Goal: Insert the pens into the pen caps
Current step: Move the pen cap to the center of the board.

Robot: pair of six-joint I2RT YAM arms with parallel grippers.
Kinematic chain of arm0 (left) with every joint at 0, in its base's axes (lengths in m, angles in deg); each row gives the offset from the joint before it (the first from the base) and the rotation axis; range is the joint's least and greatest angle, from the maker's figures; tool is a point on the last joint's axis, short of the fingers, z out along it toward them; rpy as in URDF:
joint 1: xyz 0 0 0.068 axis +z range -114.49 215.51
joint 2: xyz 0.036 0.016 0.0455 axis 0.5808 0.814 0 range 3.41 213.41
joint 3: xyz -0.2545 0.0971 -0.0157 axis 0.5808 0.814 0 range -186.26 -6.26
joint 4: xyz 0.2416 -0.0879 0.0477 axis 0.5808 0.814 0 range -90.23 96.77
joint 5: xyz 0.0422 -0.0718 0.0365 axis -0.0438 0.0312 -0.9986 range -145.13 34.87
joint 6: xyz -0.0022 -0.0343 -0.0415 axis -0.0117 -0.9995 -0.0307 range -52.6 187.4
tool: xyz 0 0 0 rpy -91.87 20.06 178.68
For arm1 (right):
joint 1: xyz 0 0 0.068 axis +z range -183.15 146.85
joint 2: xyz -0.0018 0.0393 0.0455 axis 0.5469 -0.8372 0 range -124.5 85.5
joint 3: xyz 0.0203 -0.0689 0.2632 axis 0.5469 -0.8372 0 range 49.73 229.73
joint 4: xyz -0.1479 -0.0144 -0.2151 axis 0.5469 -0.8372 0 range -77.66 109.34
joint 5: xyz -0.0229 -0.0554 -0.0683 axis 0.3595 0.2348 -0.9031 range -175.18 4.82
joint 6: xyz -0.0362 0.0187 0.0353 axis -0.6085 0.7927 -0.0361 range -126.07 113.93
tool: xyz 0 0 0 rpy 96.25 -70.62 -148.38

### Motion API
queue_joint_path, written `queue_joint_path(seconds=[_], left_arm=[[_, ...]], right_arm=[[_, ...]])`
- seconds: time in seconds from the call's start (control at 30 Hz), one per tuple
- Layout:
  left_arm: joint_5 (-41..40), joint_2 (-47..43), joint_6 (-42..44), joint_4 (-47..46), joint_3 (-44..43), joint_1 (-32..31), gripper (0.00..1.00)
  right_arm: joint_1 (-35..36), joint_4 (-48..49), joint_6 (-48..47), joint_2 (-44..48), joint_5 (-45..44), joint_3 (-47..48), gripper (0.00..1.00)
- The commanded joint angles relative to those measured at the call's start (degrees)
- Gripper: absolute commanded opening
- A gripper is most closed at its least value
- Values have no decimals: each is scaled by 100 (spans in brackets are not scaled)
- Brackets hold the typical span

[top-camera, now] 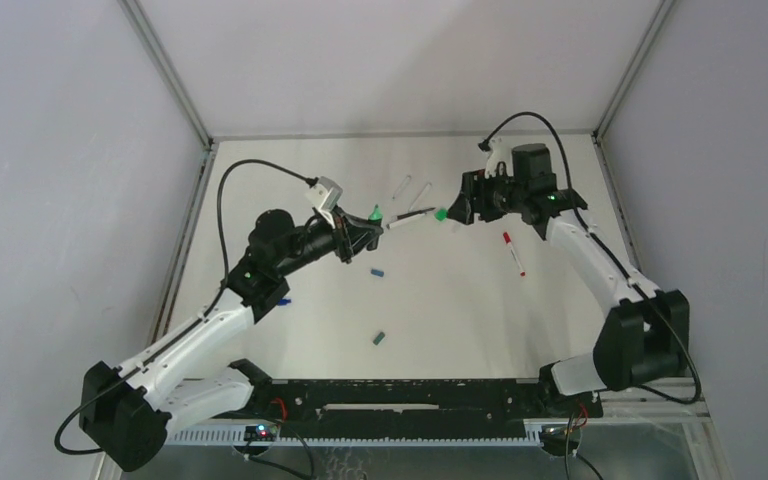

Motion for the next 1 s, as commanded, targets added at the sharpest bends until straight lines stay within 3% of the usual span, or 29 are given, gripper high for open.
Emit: queue_joint_path(seconds=[0.0, 0.3, 0.7, 0.97], left_arm=[[-312, -316, -211, -288, 423, 30, 0], [-498, -491, -422, -127, 626, 25, 0], [-664, -196, -45, 396, 386, 41, 0], [-643, 122, 105, 434, 158, 152, 0]], right_arm=[[225, 526, 1212, -501, -1108, 221, 71], [248, 539, 2271, -1816, -1693, 1080, 54], [472, 489, 2366, -2844, -2522, 2029, 63], [485, 197, 2331, -3232, -2821, 2368, 64]])
